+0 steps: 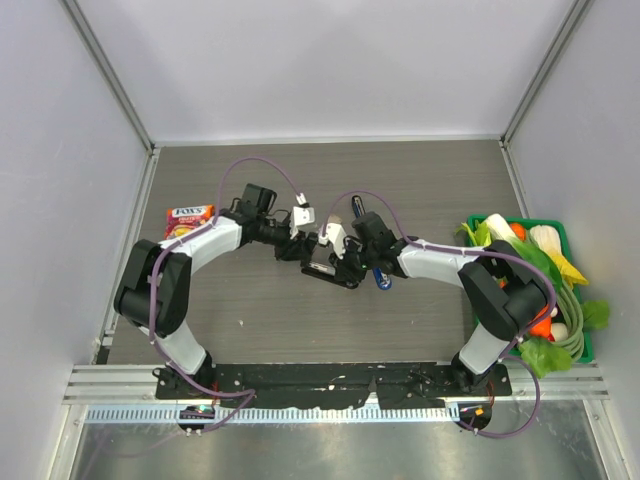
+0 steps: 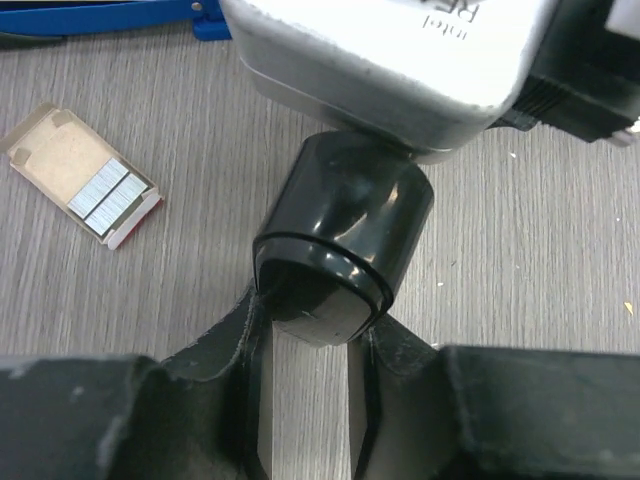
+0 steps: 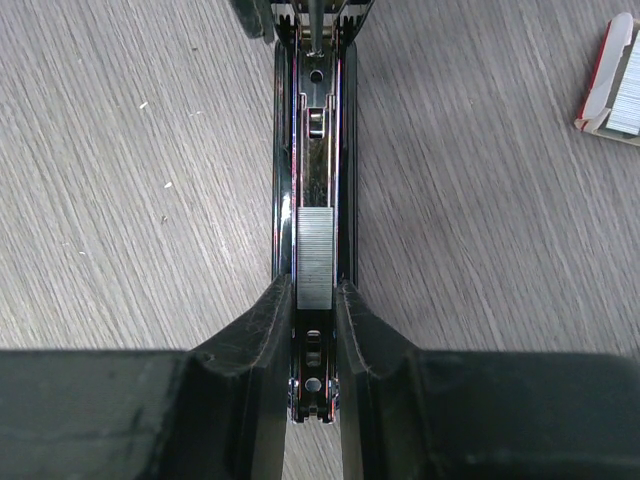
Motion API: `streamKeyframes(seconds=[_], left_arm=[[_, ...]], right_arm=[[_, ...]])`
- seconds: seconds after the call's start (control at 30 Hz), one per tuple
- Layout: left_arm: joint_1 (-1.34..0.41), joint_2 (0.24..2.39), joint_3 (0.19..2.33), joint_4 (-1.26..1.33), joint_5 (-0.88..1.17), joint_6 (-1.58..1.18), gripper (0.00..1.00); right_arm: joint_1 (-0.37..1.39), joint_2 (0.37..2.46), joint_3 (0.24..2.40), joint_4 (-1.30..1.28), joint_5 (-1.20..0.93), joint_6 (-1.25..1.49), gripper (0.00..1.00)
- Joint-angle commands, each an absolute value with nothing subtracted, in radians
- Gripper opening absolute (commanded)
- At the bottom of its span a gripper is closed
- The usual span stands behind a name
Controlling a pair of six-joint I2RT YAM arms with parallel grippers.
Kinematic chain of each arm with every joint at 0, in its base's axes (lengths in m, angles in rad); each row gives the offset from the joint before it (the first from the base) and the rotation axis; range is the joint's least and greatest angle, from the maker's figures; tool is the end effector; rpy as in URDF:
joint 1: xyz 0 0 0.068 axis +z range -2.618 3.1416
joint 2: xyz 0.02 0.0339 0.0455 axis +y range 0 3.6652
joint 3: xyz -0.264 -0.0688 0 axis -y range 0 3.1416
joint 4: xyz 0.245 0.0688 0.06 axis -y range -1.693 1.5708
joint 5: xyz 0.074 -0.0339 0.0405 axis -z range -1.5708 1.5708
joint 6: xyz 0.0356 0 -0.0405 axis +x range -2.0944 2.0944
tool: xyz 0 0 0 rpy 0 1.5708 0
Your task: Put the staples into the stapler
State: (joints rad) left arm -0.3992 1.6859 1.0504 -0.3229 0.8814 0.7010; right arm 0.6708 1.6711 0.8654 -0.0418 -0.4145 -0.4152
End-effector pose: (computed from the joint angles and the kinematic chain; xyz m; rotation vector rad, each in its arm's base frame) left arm 0.3014 -0.1569 0.1995 1.4654 1.7464 -0.9442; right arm 0.2495 0.2163 0.1611 -1.4077 1.9619 0.6180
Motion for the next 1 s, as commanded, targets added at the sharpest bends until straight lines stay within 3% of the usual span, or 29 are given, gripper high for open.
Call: streamKeyframes(seconds=[0.0,0.1,0.63,0.97], left_arm=[[-0.4,1.681,1.04,-0.227,0.979,0.683,0.11],[-0.4,1.674,1.031,-0.229,0.996,0.681,0.0],[-0.374,1.56,1.02,-0.357,0.966,0.707,0.0],[-0.468,1.549,1.028,-0.385,0.891,0.666,0.0]], right_arm=[[0.67,1.661,0.856,-0.006,-0.428,-0.41,0.01],[0.663,1.66,0.856,-0.005,-0.426,-0.408,0.01],[0.597,1.491,0.856,-0.015,-0.552,-0.411,0.01],[0.601,1.404,0.859,-0.014,-0.604,-0.403,0.01]])
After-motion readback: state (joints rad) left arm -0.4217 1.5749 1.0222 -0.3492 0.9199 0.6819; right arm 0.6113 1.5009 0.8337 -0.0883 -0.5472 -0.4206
